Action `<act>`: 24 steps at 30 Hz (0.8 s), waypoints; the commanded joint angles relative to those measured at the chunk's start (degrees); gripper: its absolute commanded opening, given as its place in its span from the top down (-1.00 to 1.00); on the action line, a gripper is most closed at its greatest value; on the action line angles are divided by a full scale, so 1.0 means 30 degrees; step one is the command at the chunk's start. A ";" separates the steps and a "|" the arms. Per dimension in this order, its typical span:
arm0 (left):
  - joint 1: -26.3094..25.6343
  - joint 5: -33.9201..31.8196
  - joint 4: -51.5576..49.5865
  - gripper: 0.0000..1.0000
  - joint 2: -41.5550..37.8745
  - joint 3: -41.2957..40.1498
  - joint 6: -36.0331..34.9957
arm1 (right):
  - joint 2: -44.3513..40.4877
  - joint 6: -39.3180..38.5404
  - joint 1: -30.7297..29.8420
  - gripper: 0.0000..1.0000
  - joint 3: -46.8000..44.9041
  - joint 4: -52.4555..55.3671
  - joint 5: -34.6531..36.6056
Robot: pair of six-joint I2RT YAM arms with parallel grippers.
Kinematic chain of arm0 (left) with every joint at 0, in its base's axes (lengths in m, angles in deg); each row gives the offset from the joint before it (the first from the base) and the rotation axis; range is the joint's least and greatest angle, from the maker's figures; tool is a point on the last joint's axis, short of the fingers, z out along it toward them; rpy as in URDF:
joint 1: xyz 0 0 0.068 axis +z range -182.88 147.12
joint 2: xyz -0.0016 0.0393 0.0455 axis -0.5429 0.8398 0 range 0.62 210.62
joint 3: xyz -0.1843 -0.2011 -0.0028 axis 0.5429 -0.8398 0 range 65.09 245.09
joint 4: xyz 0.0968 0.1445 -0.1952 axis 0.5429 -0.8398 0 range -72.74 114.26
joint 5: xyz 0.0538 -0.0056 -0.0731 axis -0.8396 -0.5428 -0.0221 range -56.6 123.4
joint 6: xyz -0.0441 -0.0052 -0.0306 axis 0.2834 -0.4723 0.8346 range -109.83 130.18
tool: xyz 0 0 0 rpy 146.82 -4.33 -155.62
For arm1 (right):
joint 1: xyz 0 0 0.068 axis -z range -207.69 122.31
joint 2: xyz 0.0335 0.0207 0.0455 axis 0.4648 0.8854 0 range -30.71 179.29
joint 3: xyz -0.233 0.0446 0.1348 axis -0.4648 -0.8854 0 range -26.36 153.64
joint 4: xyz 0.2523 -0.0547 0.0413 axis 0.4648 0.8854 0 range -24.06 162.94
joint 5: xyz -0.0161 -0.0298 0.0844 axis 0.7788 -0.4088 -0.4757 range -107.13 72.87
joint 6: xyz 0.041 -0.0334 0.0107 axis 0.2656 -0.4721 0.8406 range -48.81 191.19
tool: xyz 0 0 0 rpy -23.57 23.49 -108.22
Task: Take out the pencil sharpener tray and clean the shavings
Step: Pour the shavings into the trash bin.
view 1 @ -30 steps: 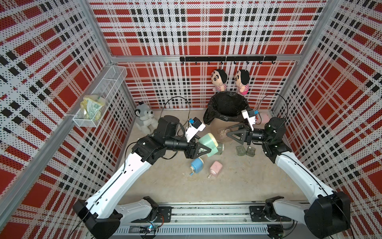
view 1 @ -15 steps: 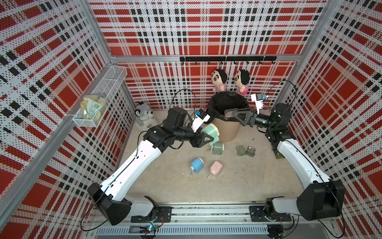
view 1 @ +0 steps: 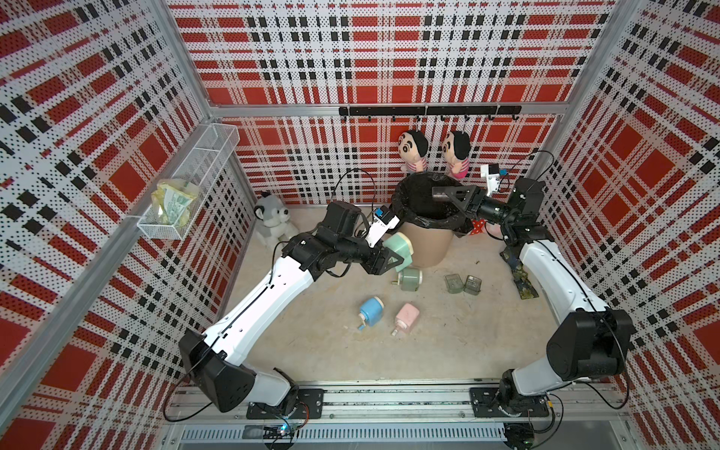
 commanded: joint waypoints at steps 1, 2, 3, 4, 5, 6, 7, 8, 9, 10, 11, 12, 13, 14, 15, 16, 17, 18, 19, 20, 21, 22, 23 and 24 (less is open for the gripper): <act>0.0136 0.0132 0.0544 -0.09 -0.0649 0.0056 -0.0340 | 0.0549 0.3761 0.0422 -0.02 -0.0293 -0.2166 0.0244; 0.0167 0.0121 0.0580 -0.08 -0.0736 -0.0031 -0.0333 | 0.0696 0.4444 0.0473 -0.02 -0.0309 -0.2655 0.0223; 0.0151 0.0162 0.0628 -0.09 -0.0810 -0.0112 -0.0344 | 0.0798 0.5046 0.0464 -0.02 -0.0346 -0.3020 0.0164; 0.0204 0.0216 0.0668 -0.09 -0.0920 -0.0172 -0.0344 | 0.0949 0.5825 0.0460 -0.02 -0.0426 -0.3627 0.0131; 0.0209 0.0239 0.0698 -0.09 -0.0958 -0.0200 -0.0351 | 0.1070 0.6896 0.0462 -0.02 -0.0616 -0.4411 0.0127; 0.0261 0.0238 0.0705 -0.09 -0.1037 -0.0238 -0.0347 | 0.1208 0.7929 0.0505 -0.02 -0.0868 -0.5353 0.0073; 0.0279 0.0194 0.0705 -0.09 -0.1078 -0.0267 -0.0336 | 0.1386 0.9037 0.0503 -0.01 -0.1063 -0.6314 0.0014; 0.0276 0.0033 0.0733 -0.09 -0.1082 -0.0278 -0.0352 | 0.1548 0.9895 0.0503 0.00 -0.1169 -0.6910 0.0010; 0.0292 -0.0129 0.0738 -0.10 -0.1104 -0.0299 -0.0322 | 0.1644 1.0453 0.0504 0.00 -0.1249 -0.7293 0.0104; 0.0301 -0.0393 0.0738 -0.10 -0.1062 -0.0296 -0.0299 | 0.1702 1.0762 0.0491 -0.01 -0.1179 -0.7277 0.0221; 0.0291 -0.0582 0.0719 -0.10 -0.1032 -0.0312 -0.0296 | 0.1725 1.0931 0.0506 -0.01 -0.1014 -0.7043 0.0326; 0.0268 -0.0706 0.0719 -0.10 -0.0976 -0.0312 -0.0274 | 0.1723 1.1207 0.0506 -0.01 -0.0963 -0.6997 0.0454; 0.0279 -0.0854 0.0713 -0.10 -0.0930 -0.0343 -0.0296 | 0.1734 1.1595 0.0504 -0.01 -0.0873 -0.7052 0.0576; 0.0293 -0.0967 0.0734 -0.10 -0.0860 -0.0347 -0.0296 | 0.1718 1.2017 0.0490 -0.02 -0.0785 -0.7068 0.0650; 0.0291 -0.1031 0.0710 -0.10 -0.0812 -0.0333 -0.0293 | 0.1725 1.2383 0.0490 -0.01 -0.0746 -0.7153 0.0747; 0.0289 -0.1078 0.0723 -0.10 -0.0757 -0.0309 -0.0296 | 0.1677 1.2819 0.0506 -0.01 -0.0753 -0.7163 0.0946; 0.0286 -0.1051 0.0712 -0.09 -0.0724 -0.0316 -0.0294 | 0.1595 1.3074 0.0505 -0.02 -0.0739 -0.7136 0.1123; 0.0277 -0.1050 0.0734 -0.09 -0.0673 -0.0265 -0.0296 | 0.1560 1.3353 0.0487 -0.02 -0.0671 -0.6927 0.1301; 0.0266 -0.1056 0.0732 -0.09 -0.0667 -0.0261 -0.0296 | 0.1465 1.3642 0.0471 -0.02 -0.0592 -0.6900 0.1441; 0.0267 -0.1074 0.0723 -0.09 -0.0652 -0.0258 -0.0325 | 0.1404 1.3751 0.0445 -0.02 -0.0438 -0.6725 0.1539; 0.0287 -0.1078 0.0734 -0.09 -0.0650 -0.0243 -0.0344 | 0.1334 1.3841 0.0384 -0.02 -0.0233 -0.6241 0.1683; 0.0293 -0.1050 0.0733 -0.09 -0.0649 -0.0239 -0.0344 | 0.1270 1.3921 0.0316 -0.02 -0.0050 -0.5905 0.1842; 0.0266 -0.1078 0.0731 -0.09 -0.0664 -0.0232 -0.0340 | 0.1209 1.3925 0.0279 -0.03 0.0110 -0.5441 0.1987; 0.0286 -0.1080 0.0733 -0.09 -0.0684 -0.0245 -0.0354 | 0.1201 1.4136 0.0199 -0.03 0.0238 -0.5144 0.2107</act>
